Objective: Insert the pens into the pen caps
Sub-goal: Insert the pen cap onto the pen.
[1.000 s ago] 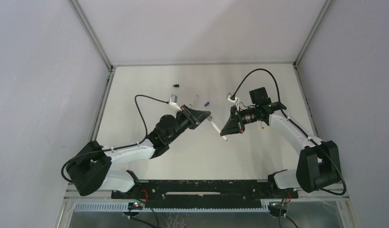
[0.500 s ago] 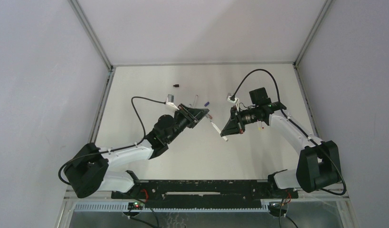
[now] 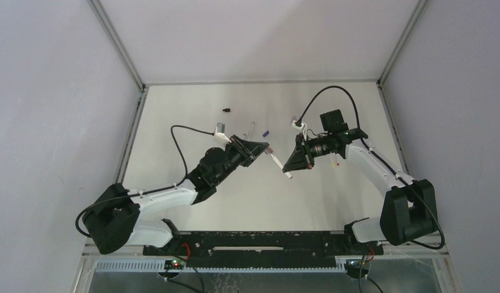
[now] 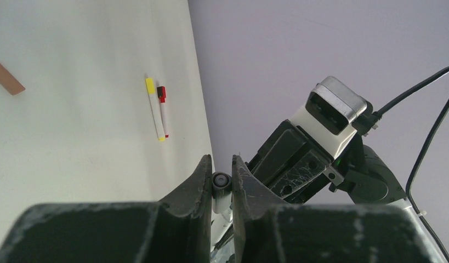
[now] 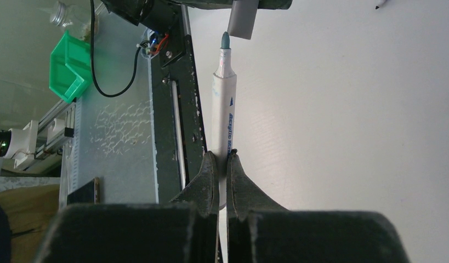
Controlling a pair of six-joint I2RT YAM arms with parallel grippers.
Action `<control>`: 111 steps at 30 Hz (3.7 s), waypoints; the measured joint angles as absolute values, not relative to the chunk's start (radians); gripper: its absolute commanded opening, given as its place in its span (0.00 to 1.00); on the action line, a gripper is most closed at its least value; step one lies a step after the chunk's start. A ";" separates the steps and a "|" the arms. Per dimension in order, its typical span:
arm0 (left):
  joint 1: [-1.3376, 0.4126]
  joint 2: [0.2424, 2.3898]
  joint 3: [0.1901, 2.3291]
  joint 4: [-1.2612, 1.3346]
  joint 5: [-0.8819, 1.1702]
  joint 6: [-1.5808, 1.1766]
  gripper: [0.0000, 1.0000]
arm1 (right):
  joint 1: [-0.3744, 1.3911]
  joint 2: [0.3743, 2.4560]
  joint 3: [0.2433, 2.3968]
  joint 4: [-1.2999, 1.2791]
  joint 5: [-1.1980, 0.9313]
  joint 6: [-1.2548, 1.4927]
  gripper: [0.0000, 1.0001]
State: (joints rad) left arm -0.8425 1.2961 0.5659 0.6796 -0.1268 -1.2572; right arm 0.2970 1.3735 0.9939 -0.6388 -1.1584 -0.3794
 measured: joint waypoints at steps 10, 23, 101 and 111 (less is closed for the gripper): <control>-0.847 1.296 0.566 0.662 -0.130 -1.265 0.00 | 0.297 1.384 0.994 -0.644 -1.152 -0.383 0.00; -0.849 1.277 0.566 0.643 -0.156 -1.311 0.00 | 0.341 1.384 0.994 -0.672 -1.125 -0.414 0.00; -0.855 1.277 0.568 0.562 -0.151 -1.312 0.00 | 0.350 1.404 1.021 -0.664 -1.051 -0.409 0.00; -0.864 1.277 0.649 0.420 -0.171 -1.309 0.00 | 0.379 1.418 1.066 -0.662 -0.990 -0.389 0.00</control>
State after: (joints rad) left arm -0.8639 1.2774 0.6495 0.4198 -0.1711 -1.3090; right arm 0.3786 1.4181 1.0657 -0.6617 -0.9901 -0.3885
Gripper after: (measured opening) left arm 0.185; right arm 0.018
